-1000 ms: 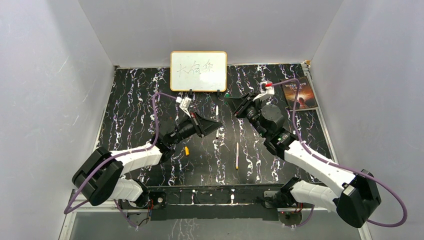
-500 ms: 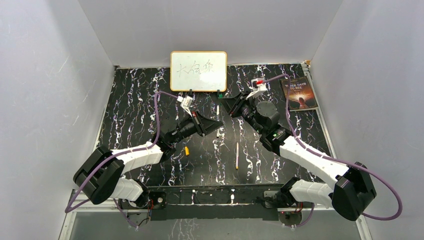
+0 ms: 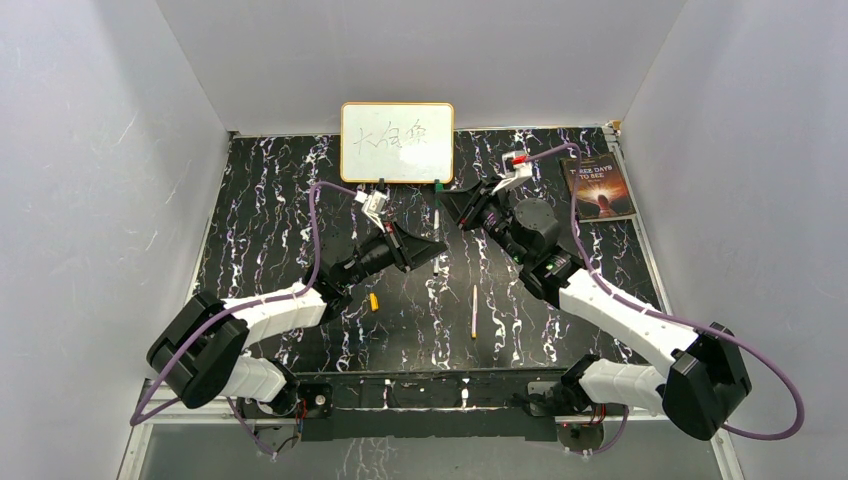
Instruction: Insert the pens into the pen caps
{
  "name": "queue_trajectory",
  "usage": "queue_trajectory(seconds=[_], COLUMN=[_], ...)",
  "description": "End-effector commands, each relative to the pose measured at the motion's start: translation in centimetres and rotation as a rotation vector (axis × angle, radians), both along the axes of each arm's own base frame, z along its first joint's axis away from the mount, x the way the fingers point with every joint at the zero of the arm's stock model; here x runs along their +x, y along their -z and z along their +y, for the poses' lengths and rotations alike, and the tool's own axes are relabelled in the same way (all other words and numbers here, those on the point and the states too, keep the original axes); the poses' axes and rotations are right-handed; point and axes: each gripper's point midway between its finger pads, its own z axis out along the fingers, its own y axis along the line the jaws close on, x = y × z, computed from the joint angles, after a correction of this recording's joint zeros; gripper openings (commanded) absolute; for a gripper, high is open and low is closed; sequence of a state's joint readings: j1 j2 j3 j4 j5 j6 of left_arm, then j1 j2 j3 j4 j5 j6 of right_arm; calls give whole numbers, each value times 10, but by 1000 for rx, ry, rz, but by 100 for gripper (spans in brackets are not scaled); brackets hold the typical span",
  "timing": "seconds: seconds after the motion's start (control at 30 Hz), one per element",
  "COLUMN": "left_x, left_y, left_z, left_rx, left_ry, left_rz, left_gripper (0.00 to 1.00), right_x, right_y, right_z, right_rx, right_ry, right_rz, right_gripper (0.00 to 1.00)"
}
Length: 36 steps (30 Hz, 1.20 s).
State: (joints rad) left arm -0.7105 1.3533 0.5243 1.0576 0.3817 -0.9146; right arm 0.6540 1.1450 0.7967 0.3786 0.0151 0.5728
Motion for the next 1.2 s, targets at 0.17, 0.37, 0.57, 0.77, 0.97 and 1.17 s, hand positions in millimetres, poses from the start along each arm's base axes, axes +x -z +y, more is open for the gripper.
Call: queue_trajectory(seconds=[0.17,0.37,0.57,0.77,0.97,1.17], left_x=[-1,-1,-1,-1,-1,1], left_y=[-30,-30,-34,-37,-37,-38], left_z=[-3,-2,-2,-1,-1,-2], left_rx=[-38,-38,-39,-43,-38,-33], left_ry=[14,9,9,6,0,0], left_rz=[-85,-88,-102,-106,-112,-119], left_gripper=[0,0,0,0,0,0], right_x=[0,-3,-3,-2,-5,-9], right_y=[-27,-25,-18,-17,-15,-10], right_z=[5,3,0,-2,-3,-3], right_rx=[43,37,26,14,13,13], right_ry=[-28,-26,-16,-6,-11,-23], right_rz=[-76,-71,-58,-58,-54,-43], right_gripper=[0,0,0,0,0,0])
